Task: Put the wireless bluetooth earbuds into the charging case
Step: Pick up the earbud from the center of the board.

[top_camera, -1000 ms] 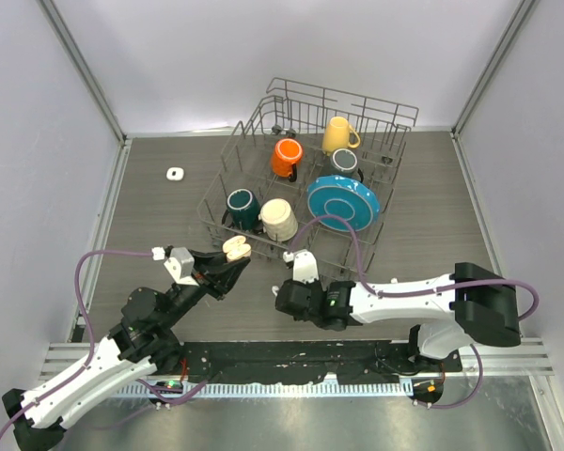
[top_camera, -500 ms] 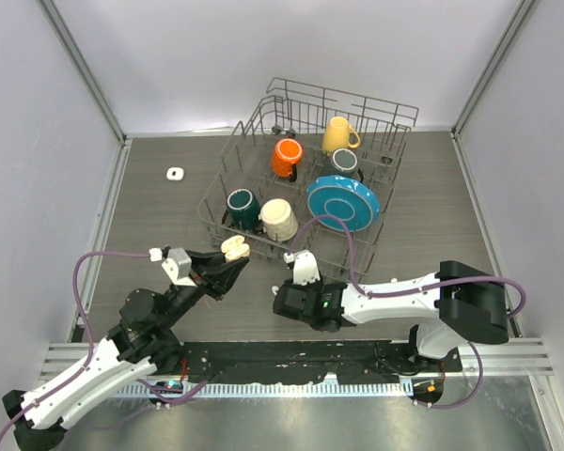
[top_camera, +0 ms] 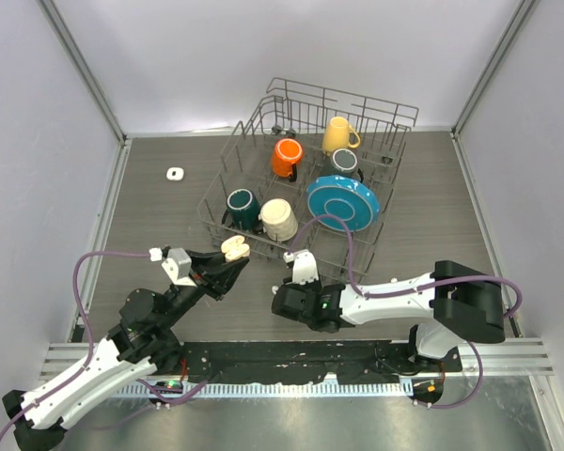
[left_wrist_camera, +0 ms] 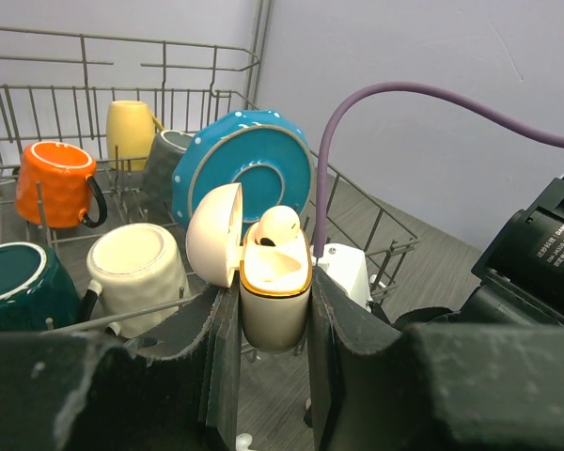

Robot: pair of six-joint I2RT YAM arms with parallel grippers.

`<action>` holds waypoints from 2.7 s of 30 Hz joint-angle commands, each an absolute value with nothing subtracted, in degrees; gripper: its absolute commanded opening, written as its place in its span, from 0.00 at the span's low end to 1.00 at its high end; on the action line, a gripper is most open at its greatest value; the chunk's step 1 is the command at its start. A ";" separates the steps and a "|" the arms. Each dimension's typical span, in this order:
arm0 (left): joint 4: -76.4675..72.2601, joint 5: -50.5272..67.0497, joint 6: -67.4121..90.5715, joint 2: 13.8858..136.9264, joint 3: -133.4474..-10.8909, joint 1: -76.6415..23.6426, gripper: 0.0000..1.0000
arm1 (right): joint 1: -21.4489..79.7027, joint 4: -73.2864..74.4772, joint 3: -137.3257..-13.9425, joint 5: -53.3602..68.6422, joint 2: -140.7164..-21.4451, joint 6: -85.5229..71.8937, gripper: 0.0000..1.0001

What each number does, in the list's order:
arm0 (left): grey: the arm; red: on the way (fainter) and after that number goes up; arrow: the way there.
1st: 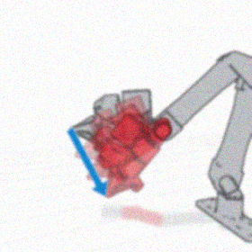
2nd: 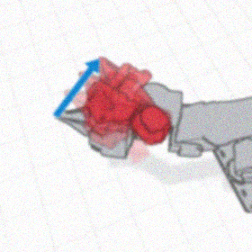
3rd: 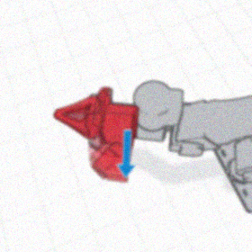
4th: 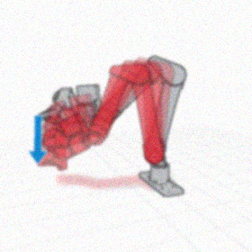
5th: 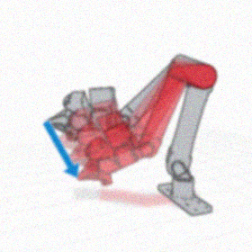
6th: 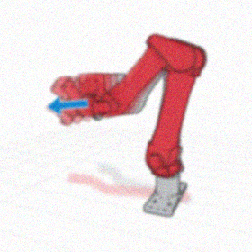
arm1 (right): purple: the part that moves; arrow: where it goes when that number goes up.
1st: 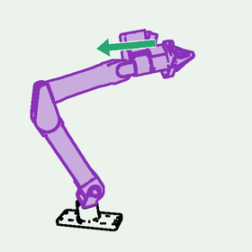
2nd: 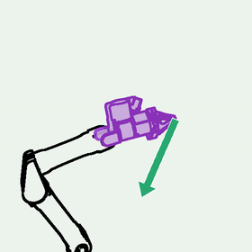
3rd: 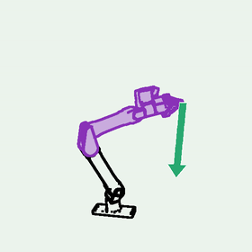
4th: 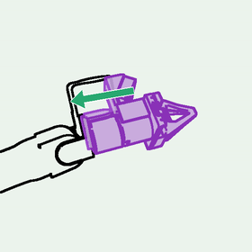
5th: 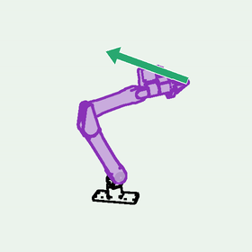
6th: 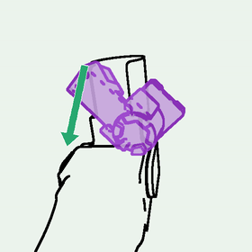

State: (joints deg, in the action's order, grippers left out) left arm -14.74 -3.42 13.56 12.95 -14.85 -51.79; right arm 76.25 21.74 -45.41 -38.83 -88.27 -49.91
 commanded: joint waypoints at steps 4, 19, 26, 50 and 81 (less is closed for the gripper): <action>-17.49 -3.69 14.33 12.83 -15.64 -52.03 0.00 | 75.67 21.18 -43.77 -37.97 -90.00 -51.77 0.43; -17.32 -3.87 14.41 12.48 -15.56 -51.94 0.00 | 79.62 23.20 -48.25 -40.60 -86.23 -45.97 0.41; -17.40 -4.04 14.41 12.04 -15.29 -51.94 0.00 | 82.88 25.22 -50.98 -45.00 -83.85 -44.74 0.41; -18.63 -3.43 14.76 13.88 -15.64 -52.03 0.00 | 81.83 25.40 -47.29 -45.62 -90.44 -50.80 0.48; -18.11 -4.04 15.20 12.66 -14.85 -52.03 0.00 | 76.46 14.50 -41.39 -37.71 -89.47 -48.87 0.35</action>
